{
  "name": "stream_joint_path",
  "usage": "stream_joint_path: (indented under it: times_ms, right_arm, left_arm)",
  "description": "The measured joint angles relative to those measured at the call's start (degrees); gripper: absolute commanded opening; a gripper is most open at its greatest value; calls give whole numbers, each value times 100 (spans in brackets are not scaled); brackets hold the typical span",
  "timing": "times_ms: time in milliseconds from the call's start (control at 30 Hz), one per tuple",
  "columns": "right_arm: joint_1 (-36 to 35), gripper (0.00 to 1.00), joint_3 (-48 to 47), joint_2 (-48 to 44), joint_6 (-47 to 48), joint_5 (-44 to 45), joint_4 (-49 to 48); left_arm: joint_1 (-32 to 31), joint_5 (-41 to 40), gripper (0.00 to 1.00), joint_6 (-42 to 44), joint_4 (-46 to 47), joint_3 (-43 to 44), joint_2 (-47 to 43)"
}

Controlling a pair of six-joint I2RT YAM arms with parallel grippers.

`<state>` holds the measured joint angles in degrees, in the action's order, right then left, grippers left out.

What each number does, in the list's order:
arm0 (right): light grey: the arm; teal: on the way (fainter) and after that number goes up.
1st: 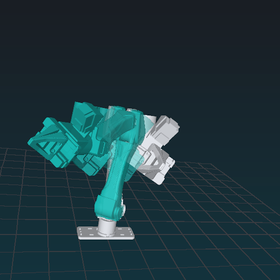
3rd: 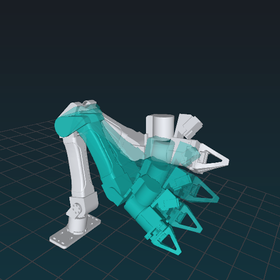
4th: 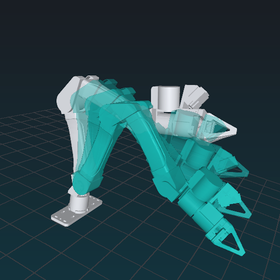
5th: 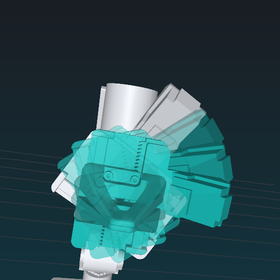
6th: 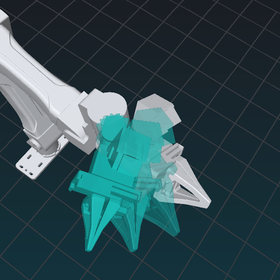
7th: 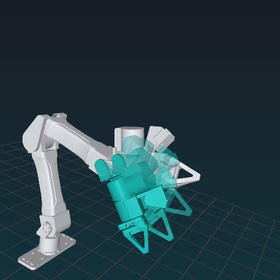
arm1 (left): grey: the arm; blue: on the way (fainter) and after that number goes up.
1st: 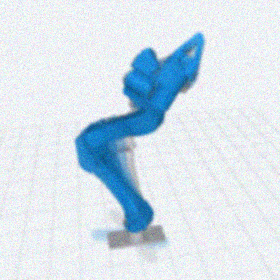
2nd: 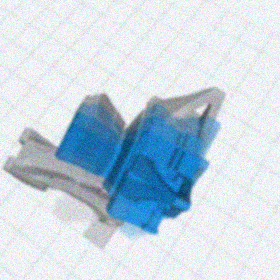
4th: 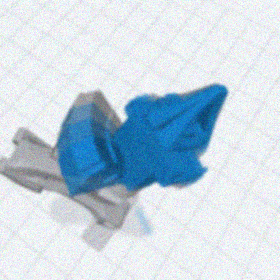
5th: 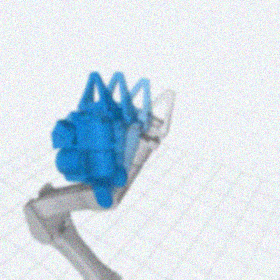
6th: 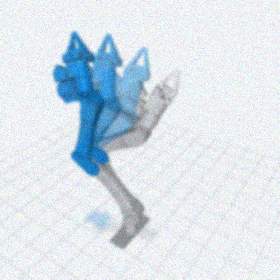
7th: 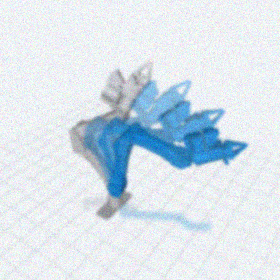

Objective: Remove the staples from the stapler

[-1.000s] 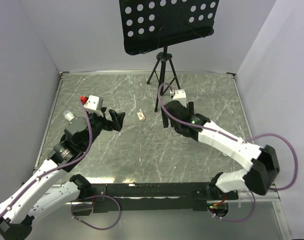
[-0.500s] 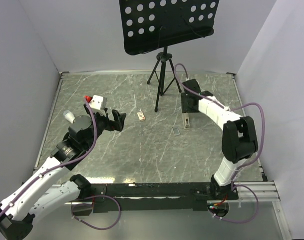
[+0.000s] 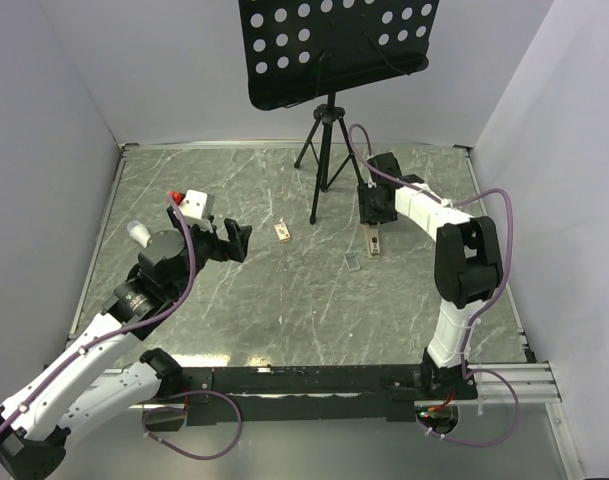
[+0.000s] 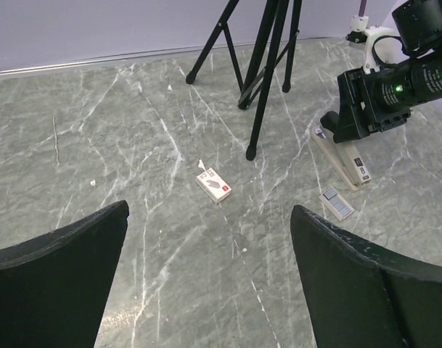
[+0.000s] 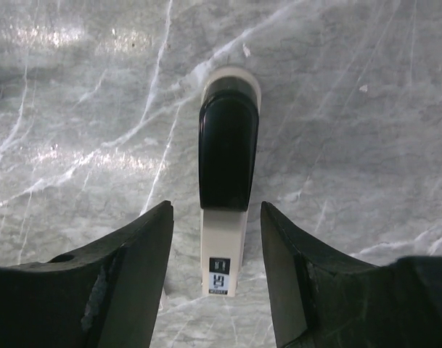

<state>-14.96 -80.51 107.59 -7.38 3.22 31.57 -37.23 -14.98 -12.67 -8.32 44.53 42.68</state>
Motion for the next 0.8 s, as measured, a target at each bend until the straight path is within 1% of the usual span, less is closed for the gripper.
stream_joint_path:
  times_ms: [67,267,333,367,433,500,533,567,633,667,800]
  right_arm:
    - [0,54,-68,68,9,39,-9]
    - [2,54,-149,319,81,170,-46]
    - [2,47,-199,415,92,195,-26]
    - [4,40,-223,474,98,210,-37]
    - [11,35,-245,557,125,258,-37]
    - [11,27,-245,579,107,321,-37]
    - [11,21,-245,568,101,348,-35]
    - [11,18,-243,564,111,376,-35]
    - [0,14,-243,531,109,439,-2]
    - [-28,13,-243,490,109,490,39]
    - [-157,13,-214,92,101,706,278]
  left_arm:
    - [0,-11,98,0,-2,0,24]
    - [0,-101,98,4,-13,0,70]
    - [0,-138,98,15,-15,0,68]
    - [0,-149,99,20,-15,0,68]
    - [0,-166,99,46,-13,0,68]
    - [0,-168,99,94,-11,-2,68]
    - [0,-166,99,101,-11,-4,68]
    - [0,-162,99,107,-11,-7,68]
    - [0,-142,99,122,11,-22,68]
    - [0,-136,100,122,17,-28,68]
    - [0,-72,96,48,24,-28,72]
